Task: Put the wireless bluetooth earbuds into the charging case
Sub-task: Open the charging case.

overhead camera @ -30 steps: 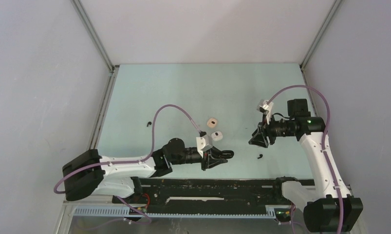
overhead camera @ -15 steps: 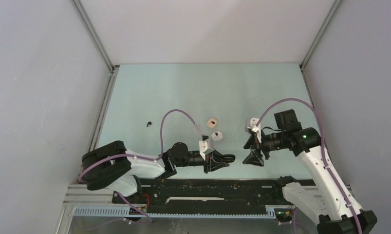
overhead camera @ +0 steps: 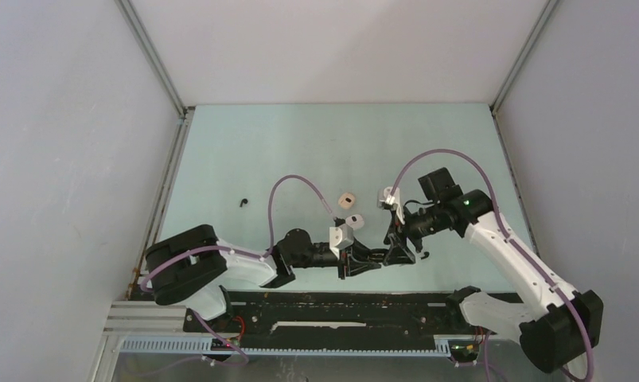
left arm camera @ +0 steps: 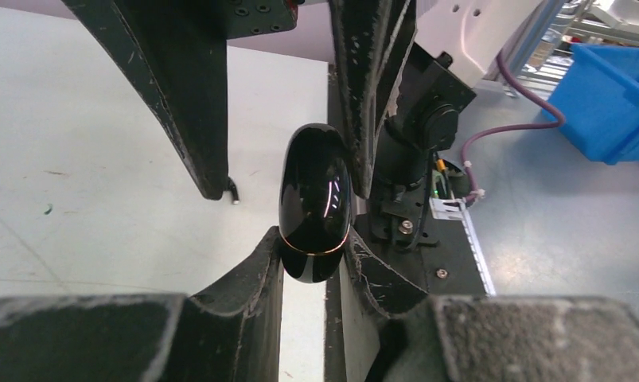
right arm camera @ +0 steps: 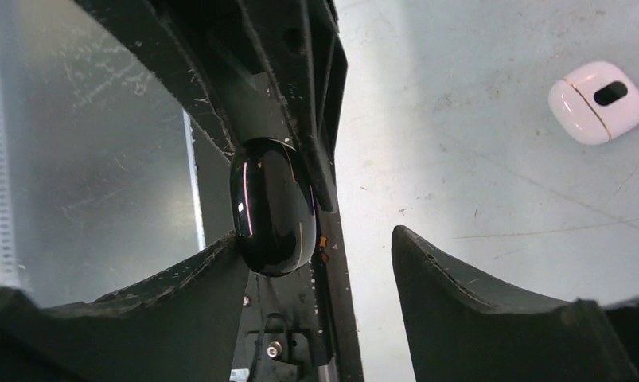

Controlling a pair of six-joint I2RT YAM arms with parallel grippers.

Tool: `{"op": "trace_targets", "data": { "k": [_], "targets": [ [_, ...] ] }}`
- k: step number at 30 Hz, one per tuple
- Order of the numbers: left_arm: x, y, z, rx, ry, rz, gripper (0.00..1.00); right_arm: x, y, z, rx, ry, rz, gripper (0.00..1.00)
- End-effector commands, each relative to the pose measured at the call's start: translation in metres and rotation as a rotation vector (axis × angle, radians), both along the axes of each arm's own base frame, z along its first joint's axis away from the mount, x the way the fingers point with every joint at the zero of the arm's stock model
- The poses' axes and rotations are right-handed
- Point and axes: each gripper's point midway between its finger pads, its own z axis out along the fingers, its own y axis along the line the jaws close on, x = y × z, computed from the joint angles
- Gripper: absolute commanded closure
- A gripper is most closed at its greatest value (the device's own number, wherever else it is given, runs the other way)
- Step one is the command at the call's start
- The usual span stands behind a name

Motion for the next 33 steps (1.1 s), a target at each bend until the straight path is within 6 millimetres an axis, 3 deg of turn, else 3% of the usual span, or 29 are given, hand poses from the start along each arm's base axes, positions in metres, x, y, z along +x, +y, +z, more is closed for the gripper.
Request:
{"op": "trace_targets", "data": {
  "k": [1, 6, 11, 20, 23, 27, 33],
  "targets": [
    [-0.001, -0.005, 0.026, -0.086, -0.085, -0.022, 1.0, 0.032, 0.004, 0.026, 0.079, 0.024, -0.076, 0.34],
    [0.001, -0.004, 0.022, -0.086, -0.087, -0.013, 1.0, 0.045, 0.003, 0.049, 0.193, 0.123, -0.099, 0.35],
    [0.006, -0.004, 0.02, -0.088, -0.073, 0.004, 1.0, 0.033, 0.008, 0.063, 0.253, 0.142, -0.032, 0.33],
    [0.012, -0.002, 0.021, -0.092, -0.05, 0.024, 1.0, 0.035, -0.008, 0.063, 0.192, 0.072, -0.097, 0.32],
    [0.016, 0.0, 0.023, -0.095, -0.047, 0.048, 1.0, 0.052, -0.029, 0.051, 0.076, 0.041, -0.231, 0.36],
    [0.023, 0.002, 0.024, -0.1, -0.025, 0.075, 1.0, 0.086, -0.079, 0.012, -0.19, -0.006, -0.468, 0.52],
    [0.026, 0.004, 0.024, -0.106, -0.015, 0.094, 1.0, 0.097, -0.136, -0.053, -0.456, 0.099, -0.69, 0.54]
  ]
}}
